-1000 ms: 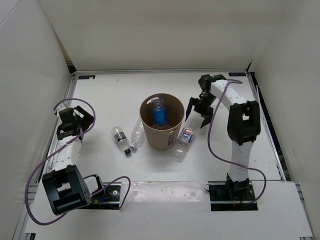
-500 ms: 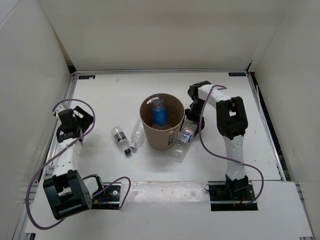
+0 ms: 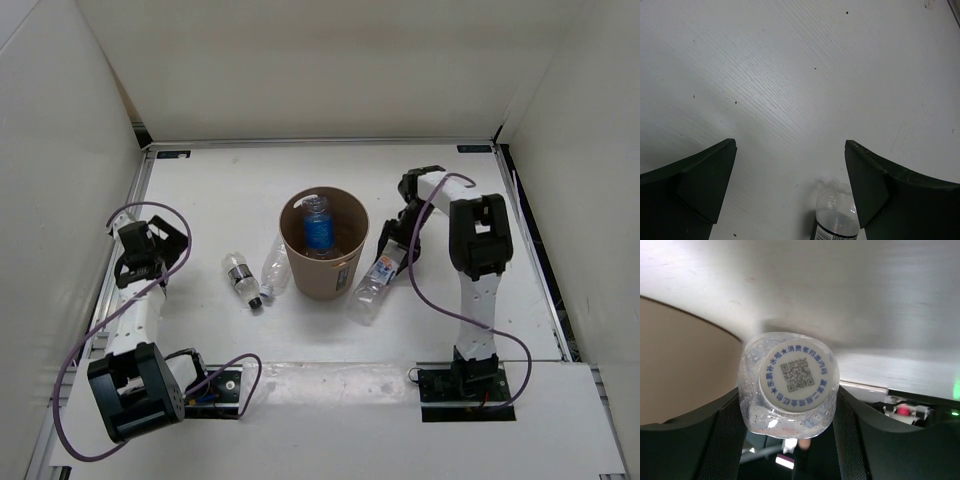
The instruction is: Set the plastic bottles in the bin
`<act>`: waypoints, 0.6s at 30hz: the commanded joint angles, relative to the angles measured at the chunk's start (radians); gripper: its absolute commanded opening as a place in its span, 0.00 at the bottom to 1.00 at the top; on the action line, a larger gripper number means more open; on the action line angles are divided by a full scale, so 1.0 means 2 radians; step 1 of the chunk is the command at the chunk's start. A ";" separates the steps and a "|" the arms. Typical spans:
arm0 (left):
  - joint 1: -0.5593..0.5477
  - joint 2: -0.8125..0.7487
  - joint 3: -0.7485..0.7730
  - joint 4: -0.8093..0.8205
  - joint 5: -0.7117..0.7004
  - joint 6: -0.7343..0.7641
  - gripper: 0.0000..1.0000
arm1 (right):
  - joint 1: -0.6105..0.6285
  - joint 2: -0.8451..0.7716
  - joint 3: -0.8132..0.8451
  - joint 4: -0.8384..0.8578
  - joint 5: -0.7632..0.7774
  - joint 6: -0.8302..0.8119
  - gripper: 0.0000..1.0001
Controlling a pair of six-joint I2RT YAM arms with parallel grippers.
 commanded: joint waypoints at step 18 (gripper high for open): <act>0.002 -0.019 -0.033 0.031 0.005 -0.006 1.00 | -0.049 -0.251 0.370 -0.056 0.277 -0.061 0.00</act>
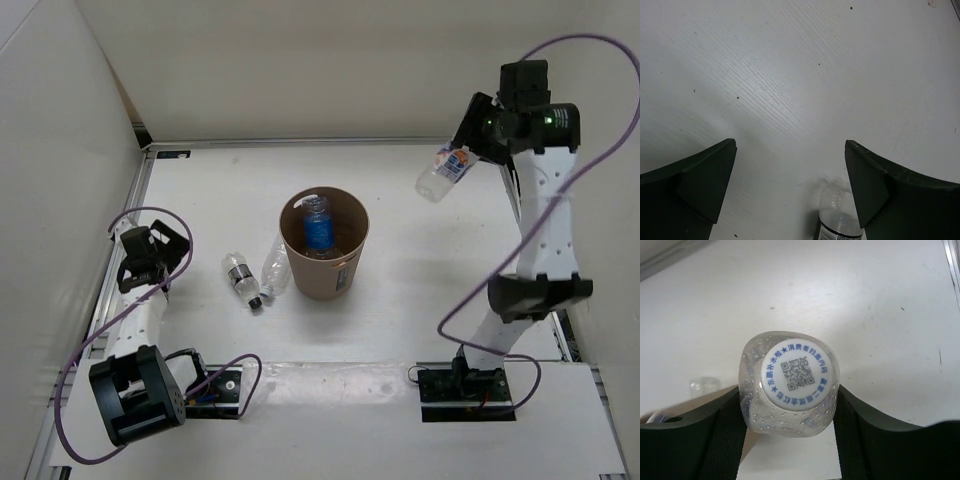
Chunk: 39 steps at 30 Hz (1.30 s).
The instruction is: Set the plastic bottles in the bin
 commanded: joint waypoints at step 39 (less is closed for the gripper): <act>0.001 -0.012 -0.001 0.004 0.015 0.004 1.00 | 0.386 -0.055 -0.096 0.103 0.136 -0.133 0.62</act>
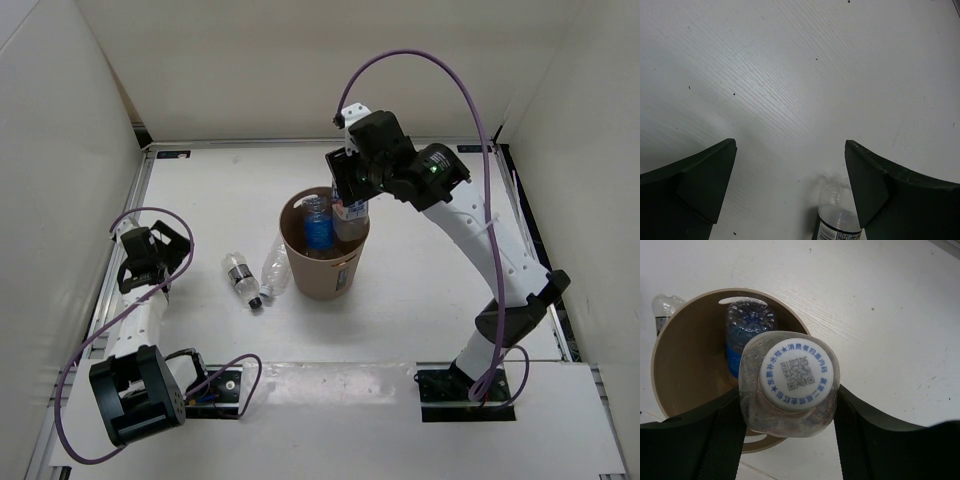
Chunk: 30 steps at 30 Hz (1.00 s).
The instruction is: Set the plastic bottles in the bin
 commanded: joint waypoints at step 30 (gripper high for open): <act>-0.046 -0.001 0.095 -0.108 0.114 -0.012 1.00 | -0.048 -0.100 -0.112 0.064 -0.008 0.111 0.90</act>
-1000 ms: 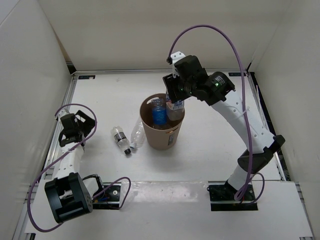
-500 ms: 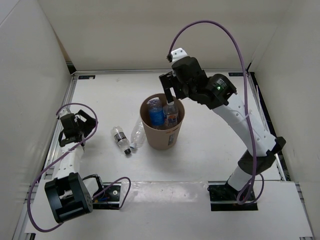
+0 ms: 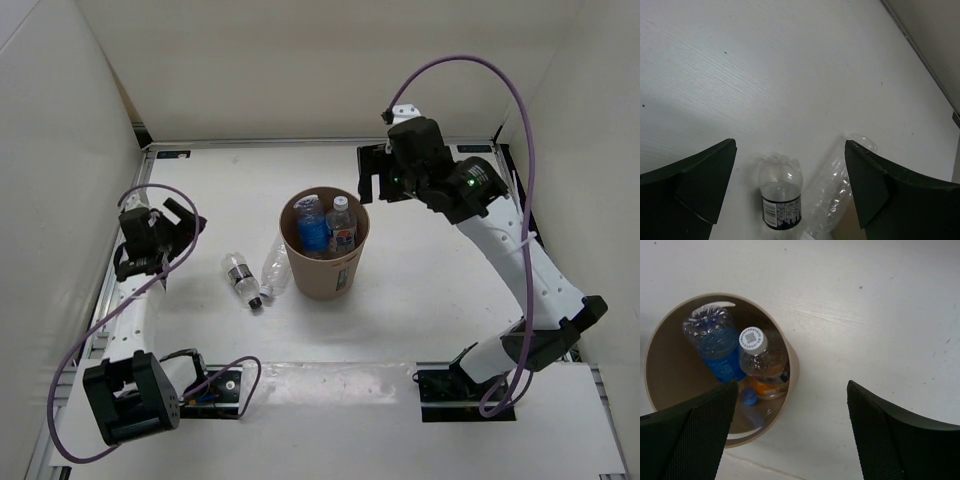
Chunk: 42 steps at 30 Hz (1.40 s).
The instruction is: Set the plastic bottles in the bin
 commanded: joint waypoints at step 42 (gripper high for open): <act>-0.175 0.159 0.070 -0.167 -0.049 -0.023 1.00 | -0.041 0.005 -0.040 -0.001 -0.068 0.024 0.90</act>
